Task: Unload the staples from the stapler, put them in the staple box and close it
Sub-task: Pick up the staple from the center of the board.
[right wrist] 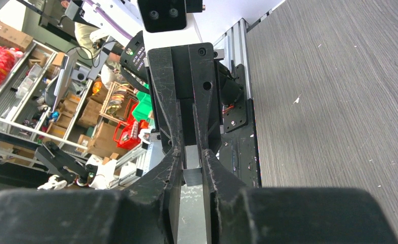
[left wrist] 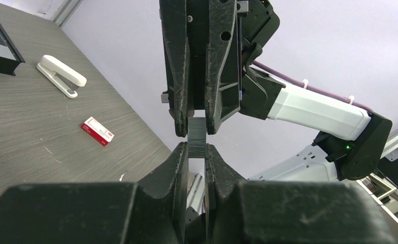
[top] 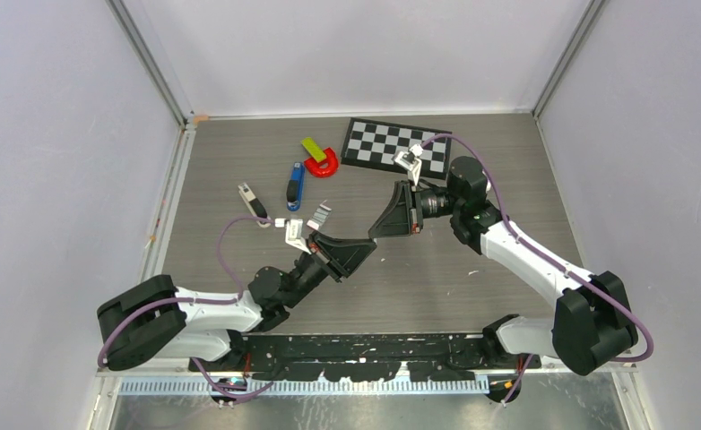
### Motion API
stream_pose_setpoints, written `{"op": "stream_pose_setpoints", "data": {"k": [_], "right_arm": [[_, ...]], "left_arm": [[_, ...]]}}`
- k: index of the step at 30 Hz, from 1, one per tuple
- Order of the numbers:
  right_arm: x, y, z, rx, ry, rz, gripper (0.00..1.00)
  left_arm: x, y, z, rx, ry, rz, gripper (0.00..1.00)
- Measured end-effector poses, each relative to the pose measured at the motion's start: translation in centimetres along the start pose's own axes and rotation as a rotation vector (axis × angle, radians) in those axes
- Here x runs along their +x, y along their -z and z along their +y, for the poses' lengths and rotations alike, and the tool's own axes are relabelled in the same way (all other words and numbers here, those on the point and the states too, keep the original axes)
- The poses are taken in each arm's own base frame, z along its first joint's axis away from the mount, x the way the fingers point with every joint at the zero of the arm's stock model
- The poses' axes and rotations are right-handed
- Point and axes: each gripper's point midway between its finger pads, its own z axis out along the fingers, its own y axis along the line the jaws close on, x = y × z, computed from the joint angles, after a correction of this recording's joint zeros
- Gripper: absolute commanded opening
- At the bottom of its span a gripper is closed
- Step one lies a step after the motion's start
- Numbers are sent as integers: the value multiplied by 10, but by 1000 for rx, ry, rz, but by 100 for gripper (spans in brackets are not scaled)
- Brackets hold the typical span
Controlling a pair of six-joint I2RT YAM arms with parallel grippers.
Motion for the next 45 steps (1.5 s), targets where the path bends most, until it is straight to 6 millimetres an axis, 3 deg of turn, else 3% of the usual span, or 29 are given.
{"op": "stream_pose_setpoints", "data": {"k": [2, 8, 12, 19, 29, 34, 41, 45], "right_arm": [[0, 0, 0, -1, 2, -1, 20], [1, 0, -1, 1, 3, 2, 18], [5, 0, -6, 19, -2, 11, 18], [11, 2, -18, 73, 14, 31, 18], [17, 9, -35, 192, 91, 87, 18], [18, 13, -47, 260, 128, 122, 18], [32, 11, -71, 329, 142, 214, 18], [38, 11, -82, 364, 148, 260, 18]], "left_arm": [[0, 0, -1, 2, 1, -2, 8], [-1, 0, 0, 1, 2, -2, 50], [-1, 0, 0, 1, 2, -3, 65], [-5, 12, 3, -19, -9, 6, 70], [-37, 48, -2, -124, -177, 52, 71], [-45, 74, 20, -269, -283, 99, 72], [-33, 108, 73, -495, -445, 233, 72], [-34, 120, 92, -586, -515, 273, 72]]}}
